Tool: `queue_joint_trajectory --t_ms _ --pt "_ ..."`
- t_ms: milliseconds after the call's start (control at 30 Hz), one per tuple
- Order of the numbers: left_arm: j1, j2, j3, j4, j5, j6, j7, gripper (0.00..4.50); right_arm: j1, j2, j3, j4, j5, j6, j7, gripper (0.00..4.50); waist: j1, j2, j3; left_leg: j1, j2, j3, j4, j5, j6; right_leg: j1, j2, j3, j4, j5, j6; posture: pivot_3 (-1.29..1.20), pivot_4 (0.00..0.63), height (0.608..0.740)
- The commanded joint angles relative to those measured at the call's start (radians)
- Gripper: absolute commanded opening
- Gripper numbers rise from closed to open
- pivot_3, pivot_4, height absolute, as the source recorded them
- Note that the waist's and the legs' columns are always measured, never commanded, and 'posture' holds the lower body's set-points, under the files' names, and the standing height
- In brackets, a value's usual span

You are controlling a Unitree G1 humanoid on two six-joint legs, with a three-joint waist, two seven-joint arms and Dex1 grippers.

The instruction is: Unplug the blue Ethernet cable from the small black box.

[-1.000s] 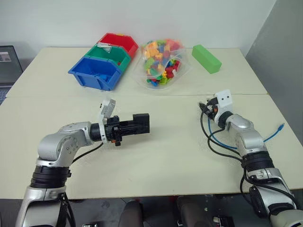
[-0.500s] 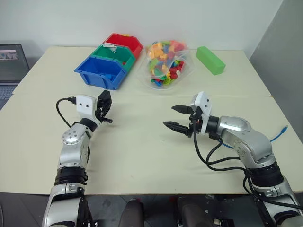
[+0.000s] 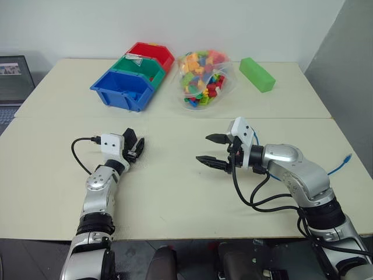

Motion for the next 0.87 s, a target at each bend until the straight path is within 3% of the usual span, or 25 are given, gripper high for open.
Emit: queue_joint_trajectory --t_ms 33,167,367,567,867 --pt "0.072 0.017 0.027 -0.153 -0.027 0.064 0.019 4.47 0.000 -0.012 -0.014 -0.055 0.004 0.005 0.010 3.94 0.000 0.000 0.000 0.000 0.000 0.000 0.000 0.000 0.000 0.000 0.000 0.000 0.000 0.000 0.000 0.00 0.150 0.740" --pt "0.193 0.060 0.036 -0.387 -0.034 0.223 0.032 4.47 0.036 -0.048 -0.040 -0.080 0.013 0.009 0.024 3.94 0.000 0.000 0.000 0.000 0.000 0.000 0.001 0.000 0.000 0.000 0.000 0.000 0.001 0.000 0.000 0.00 0.150 0.740" --pt "0.353 0.223 0.104 -0.687 -0.093 0.371 -0.079 4.47 0.099 -0.142 -0.121 -0.080 0.027 -0.023 0.075 3.94 0.000 -0.001 0.000 0.000 0.001 -0.001 0.001 0.000 0.000 0.000 0.000 0.000 0.001 0.000 0.000 0.00 0.150 0.740" --pt "0.400 0.396 0.204 -0.783 -0.209 0.528 -0.227 4.47 0.112 -0.274 -0.226 0.010 0.049 -0.056 0.195 3.94 0.000 0.000 0.000 0.001 0.000 0.000 0.001 0.000 0.000 0.000 0.000 0.001 0.001 -0.003 0.005 0.00 0.150 0.740" --pt "0.412 0.477 0.255 -0.823 -0.328 0.650 -0.353 4.47 0.091 -0.322 -0.303 0.079 0.087 -0.041 0.230 3.94 -0.002 0.000 0.000 0.001 0.001 0.000 0.001 0.000 0.000 0.000 0.001 0.001 0.001 -0.003 0.005 0.00 0.150 0.740"
